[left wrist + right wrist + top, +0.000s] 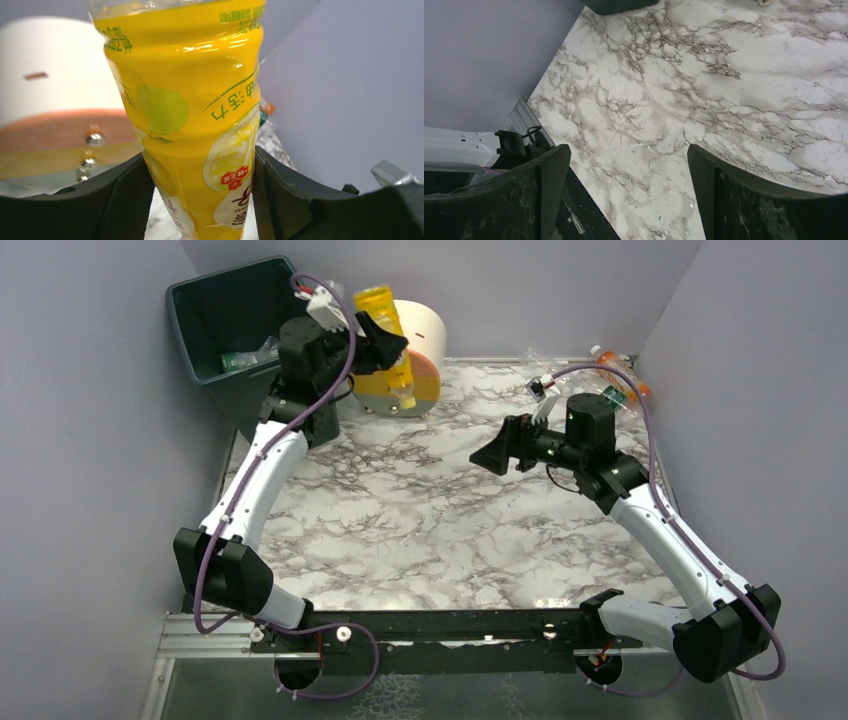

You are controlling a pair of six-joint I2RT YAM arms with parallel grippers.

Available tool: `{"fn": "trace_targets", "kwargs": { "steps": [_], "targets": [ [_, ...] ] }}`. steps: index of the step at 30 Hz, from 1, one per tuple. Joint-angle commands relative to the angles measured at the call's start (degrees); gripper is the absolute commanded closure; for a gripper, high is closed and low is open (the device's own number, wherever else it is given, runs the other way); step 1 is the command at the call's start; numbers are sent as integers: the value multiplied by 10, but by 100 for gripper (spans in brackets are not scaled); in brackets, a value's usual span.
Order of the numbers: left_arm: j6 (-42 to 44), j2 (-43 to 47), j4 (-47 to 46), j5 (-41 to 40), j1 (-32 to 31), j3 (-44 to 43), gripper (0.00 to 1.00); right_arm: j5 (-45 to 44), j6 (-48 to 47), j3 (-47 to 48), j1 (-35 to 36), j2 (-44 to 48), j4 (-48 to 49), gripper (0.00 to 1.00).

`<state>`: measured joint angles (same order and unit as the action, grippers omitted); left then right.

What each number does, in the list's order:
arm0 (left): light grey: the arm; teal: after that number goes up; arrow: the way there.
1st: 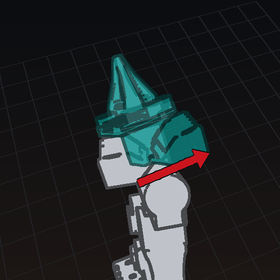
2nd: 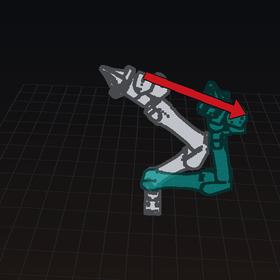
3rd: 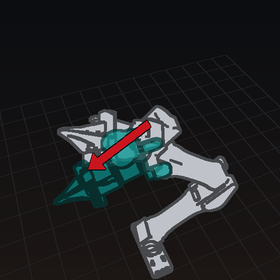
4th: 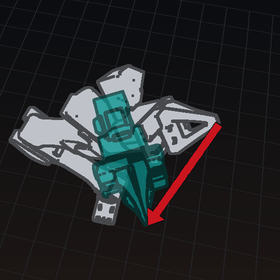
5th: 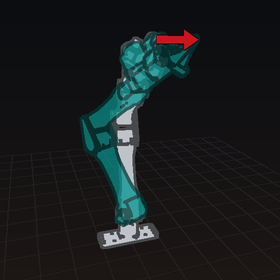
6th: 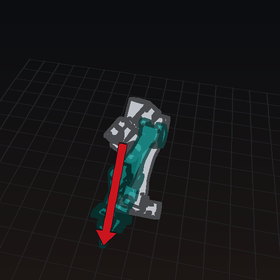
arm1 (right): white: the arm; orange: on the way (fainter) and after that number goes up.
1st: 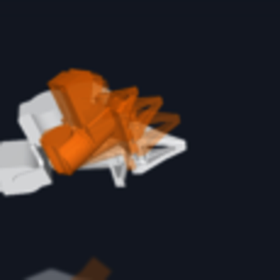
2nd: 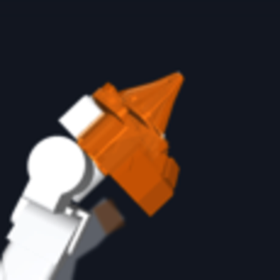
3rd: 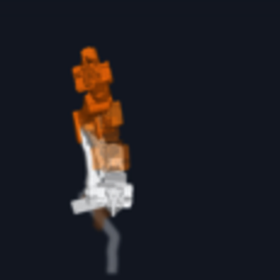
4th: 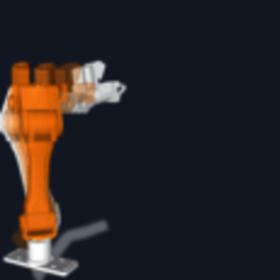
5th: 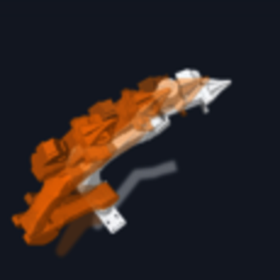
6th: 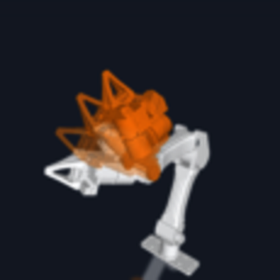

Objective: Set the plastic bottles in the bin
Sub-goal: Place the plastic bottle in the trash bin.

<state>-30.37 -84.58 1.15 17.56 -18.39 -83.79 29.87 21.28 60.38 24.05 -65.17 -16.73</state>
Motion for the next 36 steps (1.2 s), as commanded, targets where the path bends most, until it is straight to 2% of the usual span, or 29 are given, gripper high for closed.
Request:
{"fn": "trace_targets", "kwargs": {
  "steps": [1,12,21,32,36],
  "targets": [
    [9,-8,11,52,64,-76,35,-17,-9,11,3,0,-15,10],
    [-55,-77,-16,121,229,-230,33,-18,-4,-10,3,2,-10,10],
    [-114,-115,-67,147,334,-252,33,-22,-6,-19,3,5,-12,10],
    [-119,-152,-83,153,388,-236,32,-22,-5,-19,3,0,-10,10],
    [-111,-156,-72,150,399,-234,24,-22,-3,-15,3,-5,-11,10]
  ]
}}
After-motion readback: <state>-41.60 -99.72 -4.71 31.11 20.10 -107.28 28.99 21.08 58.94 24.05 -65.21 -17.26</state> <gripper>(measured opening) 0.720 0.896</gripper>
